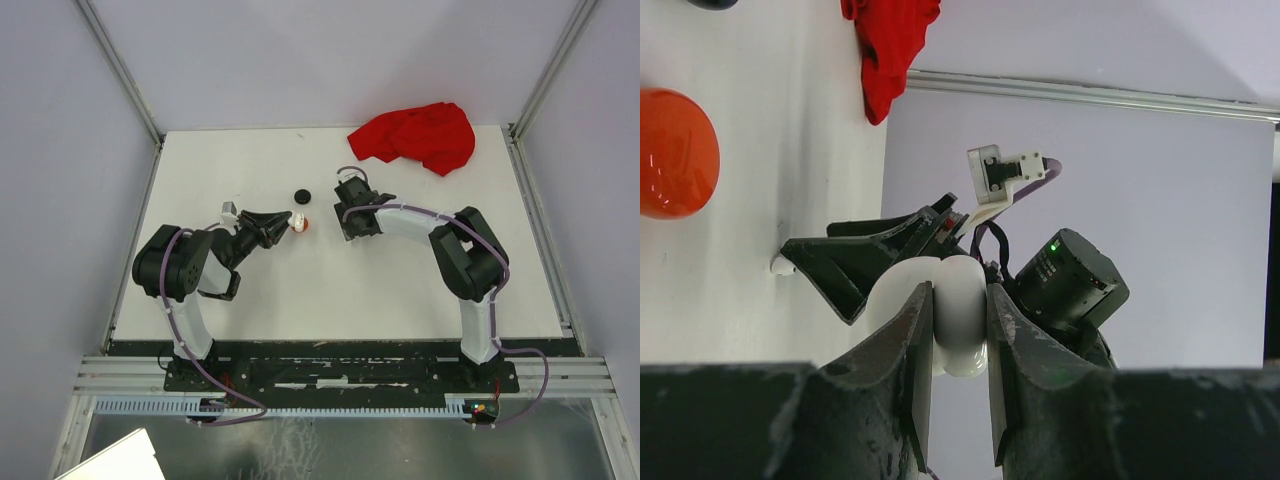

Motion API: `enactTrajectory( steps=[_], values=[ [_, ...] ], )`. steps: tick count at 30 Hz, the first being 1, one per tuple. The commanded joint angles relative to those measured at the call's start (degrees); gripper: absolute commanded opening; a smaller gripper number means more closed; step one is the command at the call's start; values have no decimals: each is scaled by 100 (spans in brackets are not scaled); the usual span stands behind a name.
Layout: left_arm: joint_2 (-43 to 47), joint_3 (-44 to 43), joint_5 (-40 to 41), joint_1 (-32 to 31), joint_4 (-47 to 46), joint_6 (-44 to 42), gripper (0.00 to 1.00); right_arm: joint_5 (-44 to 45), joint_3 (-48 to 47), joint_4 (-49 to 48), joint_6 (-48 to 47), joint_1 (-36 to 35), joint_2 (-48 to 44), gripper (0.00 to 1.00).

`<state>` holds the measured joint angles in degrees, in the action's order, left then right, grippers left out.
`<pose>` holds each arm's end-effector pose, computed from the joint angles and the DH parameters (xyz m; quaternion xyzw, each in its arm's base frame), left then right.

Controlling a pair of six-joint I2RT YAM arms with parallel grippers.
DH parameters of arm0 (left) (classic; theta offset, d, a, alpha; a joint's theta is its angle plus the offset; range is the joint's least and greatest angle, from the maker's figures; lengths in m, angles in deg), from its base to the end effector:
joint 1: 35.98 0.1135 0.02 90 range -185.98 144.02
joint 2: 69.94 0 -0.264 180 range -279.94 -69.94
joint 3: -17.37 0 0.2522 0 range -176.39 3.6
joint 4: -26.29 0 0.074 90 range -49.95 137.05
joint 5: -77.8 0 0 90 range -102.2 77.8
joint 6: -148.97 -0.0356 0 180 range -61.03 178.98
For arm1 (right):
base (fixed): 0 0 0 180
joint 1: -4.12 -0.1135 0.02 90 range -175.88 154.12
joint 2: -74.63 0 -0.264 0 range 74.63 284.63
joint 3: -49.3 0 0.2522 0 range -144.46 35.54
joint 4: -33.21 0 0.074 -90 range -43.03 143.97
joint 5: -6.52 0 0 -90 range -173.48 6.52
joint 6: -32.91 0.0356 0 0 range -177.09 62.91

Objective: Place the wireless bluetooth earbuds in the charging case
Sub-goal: Pick up the earbud from the center of the board.

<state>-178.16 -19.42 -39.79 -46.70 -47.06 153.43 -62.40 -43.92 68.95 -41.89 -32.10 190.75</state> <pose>0.2803 -0.0698 0.1287 -0.3230 0.6171 -0.6552 0.2925 0.3499 0.2404 0.1608 -0.1240 0.9397 -0.0434 0.3158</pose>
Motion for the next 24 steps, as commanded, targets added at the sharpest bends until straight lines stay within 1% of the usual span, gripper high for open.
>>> enactTrajectory(
  steps=[1,10,24],
  values=[
    [-8,35,-109,24,-534,271,3,51,212,290,10,23,-274,77],
    [46,81,-106,26,-539,266,3,-121,445,208,-13,-49,-508,77],
    [133,141,-93,26,-537,271,3,-99,306,228,-25,-332,-528,77]
  ],
)
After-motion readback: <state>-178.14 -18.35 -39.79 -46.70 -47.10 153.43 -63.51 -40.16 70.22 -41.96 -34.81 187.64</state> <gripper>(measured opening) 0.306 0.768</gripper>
